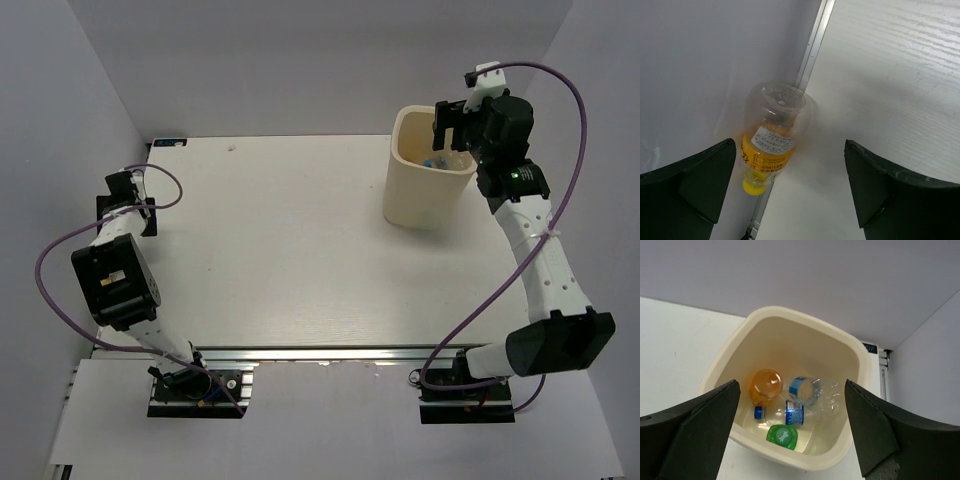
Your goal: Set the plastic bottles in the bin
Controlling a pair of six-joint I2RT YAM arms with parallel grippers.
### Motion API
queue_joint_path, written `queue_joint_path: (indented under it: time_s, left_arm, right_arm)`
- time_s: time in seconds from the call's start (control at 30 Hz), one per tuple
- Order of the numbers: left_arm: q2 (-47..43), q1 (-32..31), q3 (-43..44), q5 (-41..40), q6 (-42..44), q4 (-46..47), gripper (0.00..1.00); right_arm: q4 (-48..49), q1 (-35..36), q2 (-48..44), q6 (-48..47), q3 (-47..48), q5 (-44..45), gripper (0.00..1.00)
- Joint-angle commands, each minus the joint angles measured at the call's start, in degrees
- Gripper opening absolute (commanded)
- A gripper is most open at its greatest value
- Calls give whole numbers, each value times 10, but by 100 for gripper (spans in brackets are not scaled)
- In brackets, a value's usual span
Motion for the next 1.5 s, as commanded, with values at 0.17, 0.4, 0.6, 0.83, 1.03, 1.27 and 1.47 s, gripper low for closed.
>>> queue_joint_path:
  time_s: [0.17, 0.4, 0.6, 0.83, 1.03, 1.27, 1.47]
  left_arm:
    - [33, 32, 38, 2, 8, -35, 98]
    - [79, 67, 82, 31, 3, -90, 98]
    - [100, 67, 92, -12, 2, -105, 98]
    - [160, 67, 138, -18, -24, -140, 77]
    - [162, 66, 184, -6, -52, -169, 38]
    - [61, 20, 237, 95, -121, -161, 24]
    - [-108, -50, 154, 290, -254, 4, 22]
  right_arm:
    - [82, 0, -55, 4, -56, 55, 89]
    - [131, 0, -67, 17, -78, 89, 89]
    - [146, 0, -71, 23, -85, 84, 89]
    - [168, 0, -98, 20, -110, 98, 89]
    - [177, 0, -131, 21, -136, 101, 89]
    - [158, 0, -154, 13, -167, -18, 89]
    - [153, 2, -163, 20, -183, -227, 89]
